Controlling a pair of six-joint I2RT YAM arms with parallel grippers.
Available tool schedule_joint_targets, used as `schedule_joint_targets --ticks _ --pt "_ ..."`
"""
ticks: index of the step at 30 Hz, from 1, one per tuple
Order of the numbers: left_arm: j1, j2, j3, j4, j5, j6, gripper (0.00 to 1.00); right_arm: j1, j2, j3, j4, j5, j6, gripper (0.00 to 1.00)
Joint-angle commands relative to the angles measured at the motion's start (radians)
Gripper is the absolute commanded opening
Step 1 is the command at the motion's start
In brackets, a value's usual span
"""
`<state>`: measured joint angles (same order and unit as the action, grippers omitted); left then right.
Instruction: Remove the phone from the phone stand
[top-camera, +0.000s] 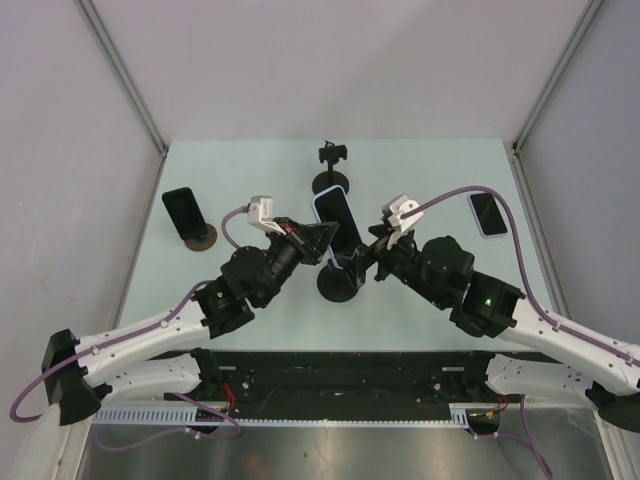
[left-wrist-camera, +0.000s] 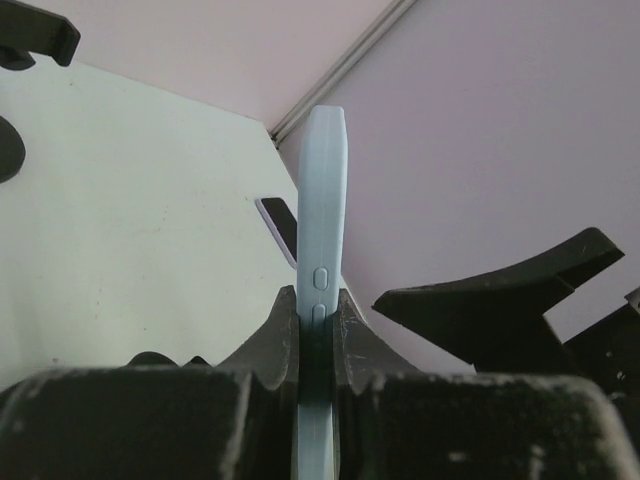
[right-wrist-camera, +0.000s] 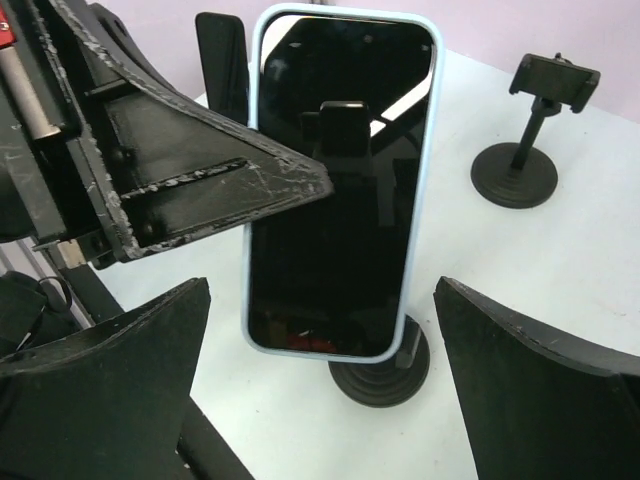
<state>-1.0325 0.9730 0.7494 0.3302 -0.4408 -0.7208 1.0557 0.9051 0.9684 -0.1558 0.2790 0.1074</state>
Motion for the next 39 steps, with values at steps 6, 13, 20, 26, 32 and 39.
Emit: schedule_joint_targets --ticks 6,13,20,26,32,39 --pt "0.005 -0.028 0.008 0.090 -0.042 -0.135 0.00 0.058 0.074 0.010 0.098 0.135 -0.026 1.00" --pt "0.005 -0.025 0.007 0.093 -0.036 -0.152 0.00 0.069 0.121 0.010 0.099 0.186 -0.017 0.98" --pt "0.005 -0.026 0.005 0.095 -0.039 -0.152 0.00 0.078 0.140 0.010 0.107 0.210 -0.015 0.89" --pt "0.005 -0.025 0.008 0.096 -0.038 -0.155 0.00 0.081 0.158 0.015 0.105 0.223 -0.018 0.87" --pt "0.005 -0.019 0.008 0.096 -0.039 -0.157 0.00 0.081 0.172 0.021 0.105 0.256 -0.020 0.83" --pt "0.006 -0.014 0.014 0.096 -0.047 -0.079 0.28 0.082 0.163 0.036 0.082 0.287 -0.031 0.25"
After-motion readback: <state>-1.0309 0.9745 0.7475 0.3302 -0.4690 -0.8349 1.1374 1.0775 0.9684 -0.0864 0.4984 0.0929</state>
